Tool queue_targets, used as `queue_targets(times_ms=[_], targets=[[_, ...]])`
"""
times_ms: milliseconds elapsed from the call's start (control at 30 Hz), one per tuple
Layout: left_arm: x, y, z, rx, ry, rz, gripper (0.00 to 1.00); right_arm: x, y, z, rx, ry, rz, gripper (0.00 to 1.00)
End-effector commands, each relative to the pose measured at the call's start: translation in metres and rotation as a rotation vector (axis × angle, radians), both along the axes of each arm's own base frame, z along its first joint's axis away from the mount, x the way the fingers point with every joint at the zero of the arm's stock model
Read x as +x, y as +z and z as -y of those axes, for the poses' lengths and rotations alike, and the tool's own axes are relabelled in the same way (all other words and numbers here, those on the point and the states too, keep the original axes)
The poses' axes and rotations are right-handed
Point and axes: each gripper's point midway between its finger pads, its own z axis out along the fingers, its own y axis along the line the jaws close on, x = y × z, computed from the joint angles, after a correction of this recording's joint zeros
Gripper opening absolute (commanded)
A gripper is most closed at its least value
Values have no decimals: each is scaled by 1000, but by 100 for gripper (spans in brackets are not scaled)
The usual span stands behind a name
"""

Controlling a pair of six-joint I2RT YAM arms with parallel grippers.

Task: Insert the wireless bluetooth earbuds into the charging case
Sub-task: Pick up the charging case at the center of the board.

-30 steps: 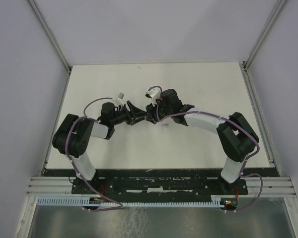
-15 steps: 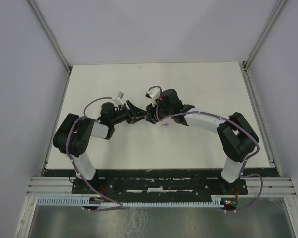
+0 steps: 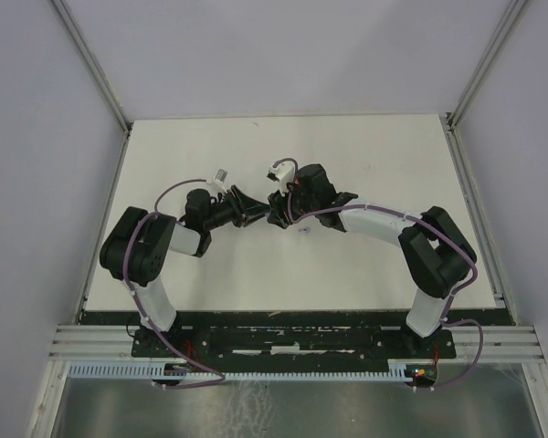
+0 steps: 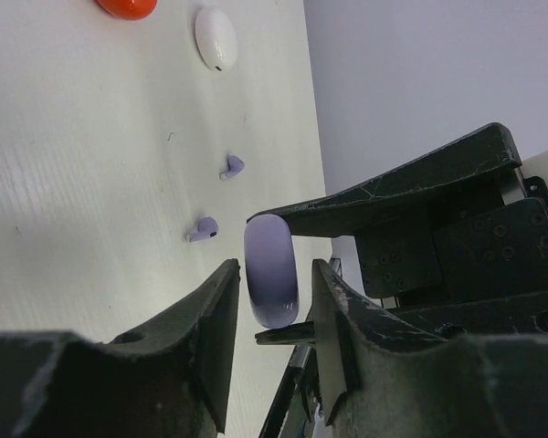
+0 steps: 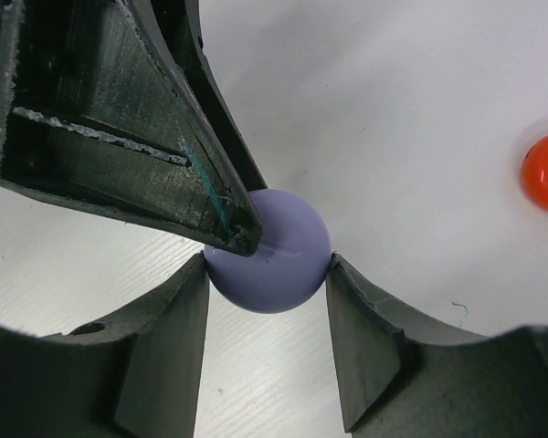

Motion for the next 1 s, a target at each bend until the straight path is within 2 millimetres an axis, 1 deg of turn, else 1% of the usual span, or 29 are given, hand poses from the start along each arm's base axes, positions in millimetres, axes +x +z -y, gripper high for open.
queue_targets(times_ms=[0, 133, 267, 300, 333, 367, 400, 433, 500, 533, 633, 700, 767, 800, 833, 900, 967], targets=[[4, 12, 1, -43, 9, 31, 42, 4, 27, -4, 60, 4, 57, 21], [4, 12, 1, -50, 9, 29, 31, 4, 27, -3, 59, 2, 57, 21], [5, 12, 0, -55, 14, 28, 12, 4, 27, -3, 58, 3, 55, 21], [5, 13, 0, -58, 16, 28, 8, 4, 28, -3, 59, 2, 58, 22], [5, 13, -1, -62, 20, 30, 5, 5, 28, -2, 59, -5, 58, 30], [6, 14, -2, -67, 27, 33, 3, 5, 30, -1, 63, -12, 59, 47], [6, 14, -3, -69, 31, 32, 3, 6, 32, 1, 69, -24, 59, 57], [6, 15, -4, -71, 32, 34, 3, 7, 37, 3, 81, -37, 64, 65], [7, 16, -5, -73, 39, 37, 3, 10, 46, 12, 105, -83, 74, 76], [7, 15, -5, -73, 41, 36, 3, 11, 51, 17, 119, -107, 77, 79], [8, 15, -6, -74, 46, 35, 3, 17, 64, 41, 163, -203, 62, 85], [8, 16, -6, -78, 47, 41, 3, 22, 71, 61, 200, -298, 46, 91], [9, 16, -6, -81, 49, 43, 3, 30, 70, 83, 189, -434, 40, 96], [9, 16, -6, -83, 51, 44, 3, 32, 69, 90, 171, -476, 36, 98], [9, 17, -6, -84, 53, 45, 3, 32, 66, 93, 155, -496, 23, 100], [10, 19, -6, -90, 56, 49, 3, 32, 59, 97, 128, -527, -7, 100], [9, 21, -2, -93, 53, 55, 3, 32, 57, 96, 123, -534, -17, 100]])
